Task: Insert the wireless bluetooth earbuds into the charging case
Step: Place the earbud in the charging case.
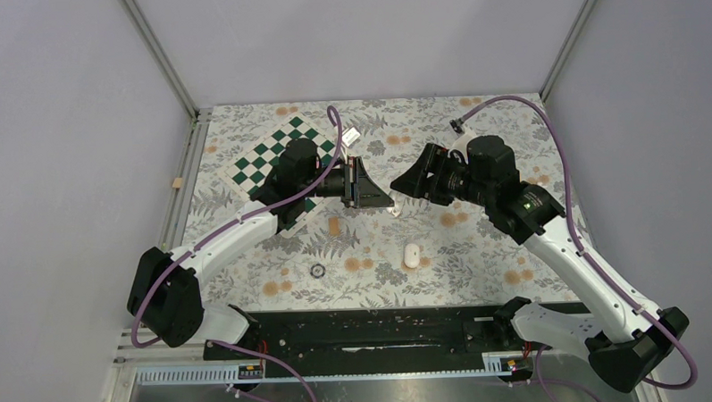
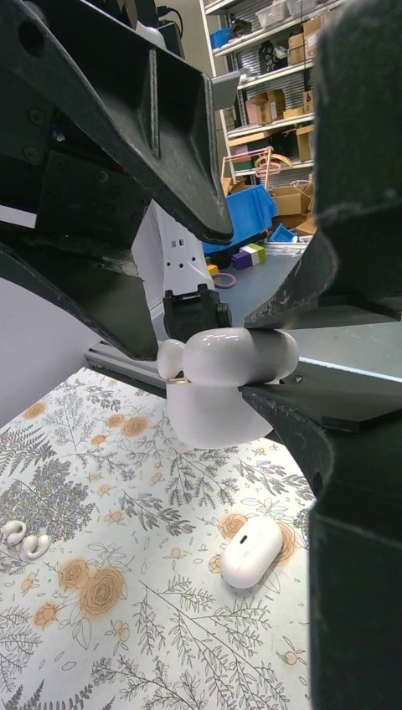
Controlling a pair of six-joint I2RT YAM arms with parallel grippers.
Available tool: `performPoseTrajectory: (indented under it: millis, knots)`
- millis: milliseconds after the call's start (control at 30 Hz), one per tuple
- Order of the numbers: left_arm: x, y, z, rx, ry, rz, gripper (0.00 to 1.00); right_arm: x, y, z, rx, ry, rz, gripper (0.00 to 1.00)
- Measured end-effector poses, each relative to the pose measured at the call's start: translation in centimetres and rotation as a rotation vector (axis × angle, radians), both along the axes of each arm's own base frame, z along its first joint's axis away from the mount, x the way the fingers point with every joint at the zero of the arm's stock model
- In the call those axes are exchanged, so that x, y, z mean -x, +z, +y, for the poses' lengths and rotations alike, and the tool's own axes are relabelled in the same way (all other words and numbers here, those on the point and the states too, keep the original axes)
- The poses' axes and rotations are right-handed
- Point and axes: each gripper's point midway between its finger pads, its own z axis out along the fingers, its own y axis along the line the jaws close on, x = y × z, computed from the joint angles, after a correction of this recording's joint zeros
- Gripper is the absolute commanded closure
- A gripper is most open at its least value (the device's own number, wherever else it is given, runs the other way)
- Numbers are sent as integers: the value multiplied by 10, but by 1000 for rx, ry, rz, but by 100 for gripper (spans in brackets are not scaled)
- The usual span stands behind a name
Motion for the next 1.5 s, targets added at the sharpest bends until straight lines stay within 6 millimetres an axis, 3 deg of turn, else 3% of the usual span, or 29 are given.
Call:
performPoseTrajectory:
  millis: [1167,1500]
  knots:
    - [1,0,0,1,-4,7,100,1,-2,-1,0,-4,11,31]
    - [1,0,0,2,-4,10,100,0,-4,-1,5,-6,15,27]
